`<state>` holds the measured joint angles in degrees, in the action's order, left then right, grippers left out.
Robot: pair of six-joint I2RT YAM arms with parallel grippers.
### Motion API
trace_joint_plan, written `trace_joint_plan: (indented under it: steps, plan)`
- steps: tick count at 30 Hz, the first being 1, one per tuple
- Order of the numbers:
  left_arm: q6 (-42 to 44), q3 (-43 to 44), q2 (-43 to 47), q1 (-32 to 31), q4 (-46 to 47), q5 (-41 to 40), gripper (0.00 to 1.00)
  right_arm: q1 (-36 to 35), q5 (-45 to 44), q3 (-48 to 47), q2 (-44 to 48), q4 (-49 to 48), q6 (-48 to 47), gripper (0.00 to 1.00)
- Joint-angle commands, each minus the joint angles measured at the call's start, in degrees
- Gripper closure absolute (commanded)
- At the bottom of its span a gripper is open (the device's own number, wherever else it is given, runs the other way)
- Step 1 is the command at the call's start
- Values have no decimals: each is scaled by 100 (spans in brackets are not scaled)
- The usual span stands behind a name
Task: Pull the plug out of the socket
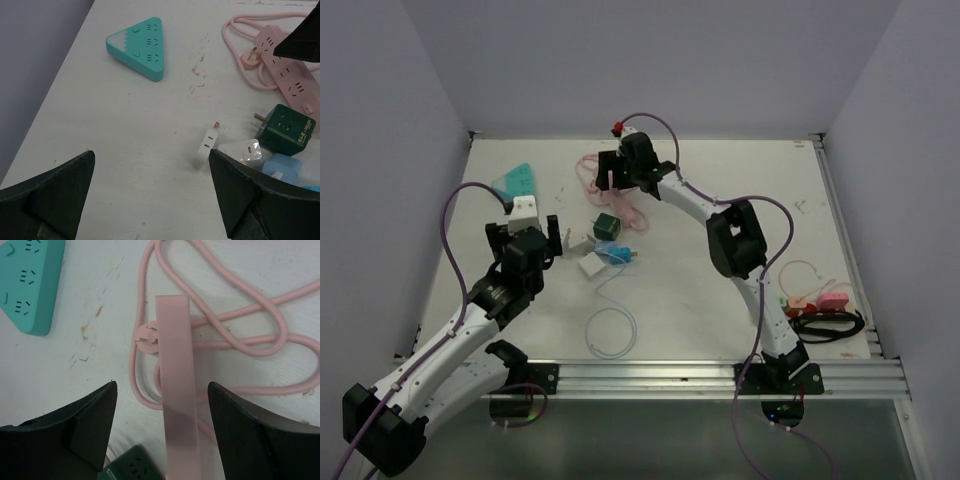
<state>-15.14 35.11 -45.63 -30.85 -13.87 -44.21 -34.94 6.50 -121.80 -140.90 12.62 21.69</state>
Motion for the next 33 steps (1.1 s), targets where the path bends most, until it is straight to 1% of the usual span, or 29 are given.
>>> trace_joint_plan:
  steps: [1, 2, 3, 4, 5, 6, 8, 9, 10, 12, 15, 16, 17, 18, 19, 21, 23, 25, 26, 29, 30, 31, 33]
  plan:
    - [116, -4, 71, 27, 306, -123, 0, 57, -412, 57, 694, 161, -227, 23]
    - [107, -4, 63, 27, 314, -123, 0, 66, -543, 251, 1070, 179, -227, 23]
    - [107, 4, 63, 27, 306, -115, 0, 83, -762, 462, 1247, 179, -227, 23]
    - [107, 4, 63, 27, 306, -115, 0, 127, -912, 916, 1467, 197, -218, 22]
    - [116, 4, 63, 27, 297, -115, 0, 145, -1131, 1138, 1861, 301, -175, 21]
    - [116, 4, 71, 35, 297, -115, 0, 197, -1456, 1576, 2082, 354, -131, 19]
    - [107, 4, 71, 27, 288, -115, 0, 259, -1835, 1991, 2478, 564, -69, 16]
    - [107, 4, 80, 27, 297, -115, 0, 286, -2011, 2202, 2897, 662, 27, 14]
    - [107, 4, 80, 27, 288, -123, 0, 373, -2334, 2604, 3102, 750, 106, 13]
    - [107, 13, 89, 27, 288, -132, 1, 470, -2521, 3046, 3741, 986, 430, 11]
    - [116, 13, 89, 27, 297, -150, 0, 750, -2759, 4116, 4368, 1303, 869, 6]
    - [116, 13, 98, 27, 297, -150, 0, 813, -2890, 4329, 4787, 1400, 985, 5]
    - [116, 13, 98, 27, 306, -150, 0, 874, -2944, 4531, 4965, 1601, 1090, 5]
    - [125, 4, 106, 27, 314, -158, 0, 1014, -3014, 4925, 5193, 1716, 1344, 3]
    - [134, 4, 107, 27, 306, -159, 0, 1068, -3084, 5120, 5561, 1822, 1468, 2]
    - [125, 13, 107, 27, 323, -159, 0, 1173, -3365, 5664, 5950, 2173, 1792, 1]
    - [134, 13, 107, 27, 323, -158, 0, 1226, -3733, 5982, 6440, 2646, 2031, 1]
    - [134, 4, 107, 27, 332, -150, 0, 1322, -3971, 6378, 6750, 3033, 2522, 1]
    - [142, 4, 98, 27, 332, -141, 0, 1366, -4112, 6483, 7004, 3479, 2889, 1]
    - [134, 4, 89, 27, 341, -115, 0, 1569, -4271, 6897, 7400, 3904, 3244, 1]
    - [142, 4, 72, 27, 341, -97, 0, 1604, -4350, 6993, 7663, 4149, 3488, 1]
    - [142, -4, 71, 27, 332, -88, 1, 1691, -4490, 7186, 7770, 4230, 3578, 1]
    - [142, 4, 63, 27, 332, -88, 0, 1858, -4491, 7458, 8068, 4424, 3806, 1]
